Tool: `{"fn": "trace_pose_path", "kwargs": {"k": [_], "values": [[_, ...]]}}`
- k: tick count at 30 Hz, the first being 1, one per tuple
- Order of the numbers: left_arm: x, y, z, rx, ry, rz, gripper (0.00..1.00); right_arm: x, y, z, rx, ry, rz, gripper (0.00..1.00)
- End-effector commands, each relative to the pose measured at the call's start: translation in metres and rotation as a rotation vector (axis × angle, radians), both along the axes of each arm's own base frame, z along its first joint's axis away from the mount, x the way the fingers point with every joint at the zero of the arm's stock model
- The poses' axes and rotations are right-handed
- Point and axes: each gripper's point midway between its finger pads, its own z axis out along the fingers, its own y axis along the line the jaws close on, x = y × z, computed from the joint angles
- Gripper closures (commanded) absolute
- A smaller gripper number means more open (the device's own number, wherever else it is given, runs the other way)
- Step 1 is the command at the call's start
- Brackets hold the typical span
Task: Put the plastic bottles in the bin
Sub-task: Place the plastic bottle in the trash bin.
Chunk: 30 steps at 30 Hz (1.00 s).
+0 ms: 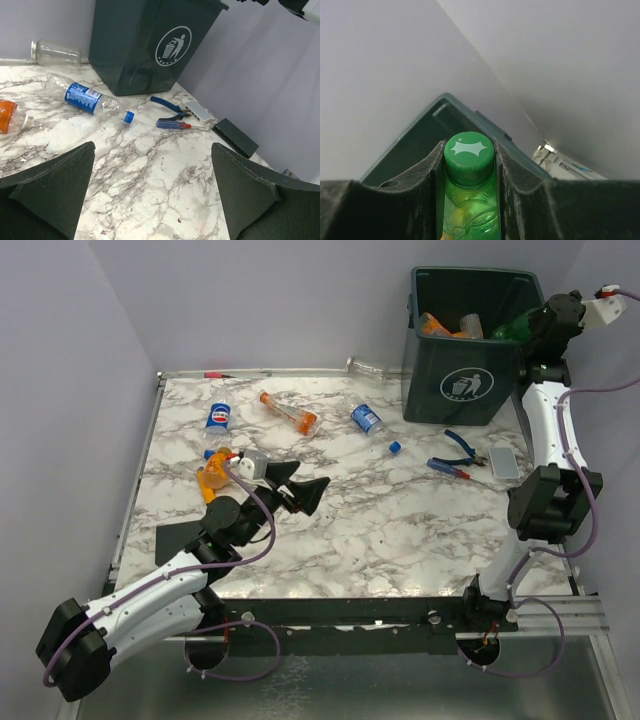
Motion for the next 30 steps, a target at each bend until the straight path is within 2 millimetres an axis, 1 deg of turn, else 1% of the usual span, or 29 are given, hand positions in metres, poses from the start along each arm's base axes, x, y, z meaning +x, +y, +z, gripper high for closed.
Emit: {"fn": "trace_pose_path", "kwargs": {"k": [1, 2, 4, 6, 7, 8, 9, 10, 11, 13, 14, 15, 18, 22, 24, 27, 28, 30], "values": [[0.000, -0.003, 0.012, -0.013, -0.014, -0.006, 0.01, 0.019, 0.010, -0.008, 0.026, 0.015, 0.069, 1.00], [-0.001, -0.003, 0.012, -0.014, -0.013, -0.008, 0.01, 0.024, 0.013, -0.010, 0.036, 0.015, 0.089, 0.99], [-0.002, -0.004, 0.013, -0.015, -0.015, -0.013, 0.01, 0.033, 0.020, -0.022, 0.059, 0.045, 0.132, 0.94], [-0.002, -0.004, 0.013, -0.017, -0.016, -0.015, 0.01, 0.041, 0.028, -0.028, 0.065, 0.067, 0.180, 0.80], [-0.002, -0.004, 0.014, -0.017, -0.017, -0.015, 0.01, 0.045, 0.031, -0.030, 0.066, 0.085, 0.192, 0.75], [-0.003, -0.004, 0.014, -0.017, -0.017, -0.019, 0.01, 0.047, 0.033, -0.031, 0.065, 0.101, 0.193, 0.71], [-0.003, -0.005, 0.013, -0.015, -0.017, -0.020, 0.01, 0.049, 0.035, -0.031, 0.055, 0.121, 0.192, 0.70], [-0.003, -0.005, 0.013, -0.013, -0.017, -0.021, 0.01, 0.050, 0.037, -0.032, 0.039, 0.139, 0.186, 0.71], [-0.003, -0.006, 0.013, -0.012, -0.017, -0.022, 0.01, 0.049, 0.038, -0.030, 0.023, 0.152, 0.174, 0.75], [-0.004, -0.007, 0.012, -0.009, -0.017, -0.026, 0.01, 0.046, 0.040, -0.026, -0.017, 0.170, 0.147, 0.92], [-0.004, -0.007, 0.013, -0.008, -0.019, -0.027, 0.01, 0.043, 0.041, -0.022, -0.045, 0.174, 0.128, 0.96], [-0.005, -0.007, 0.013, -0.007, -0.021, -0.029, 0.01, 0.040, 0.041, -0.017, -0.078, 0.179, 0.108, 0.98], [-0.006, -0.006, 0.015, -0.009, -0.026, -0.028, 0.01, 0.029, 0.042, 0.003, -0.161, 0.169, 0.048, 0.99], [-0.007, -0.008, 0.014, -0.007, -0.024, -0.035, 0.01, 0.011, 0.042, 0.038, -0.201, 0.118, -0.002, 0.99], [-0.007, -0.010, 0.013, -0.005, -0.019, -0.045, 0.01, 0.002, 0.040, 0.052, -0.224, 0.104, -0.047, 0.99], [-0.010, -0.012, 0.013, -0.004, -0.020, -0.056, 0.01, -0.010, 0.028, 0.057, -0.248, 0.112, -0.131, 0.99], [-0.010, -0.012, 0.014, -0.004, -0.023, -0.058, 0.01, -0.013, 0.024, 0.055, -0.256, 0.121, -0.158, 0.99], [-0.011, -0.011, 0.017, -0.007, -0.032, -0.055, 0.01, -0.011, 0.020, 0.041, -0.271, 0.161, -0.167, 0.99]]}}
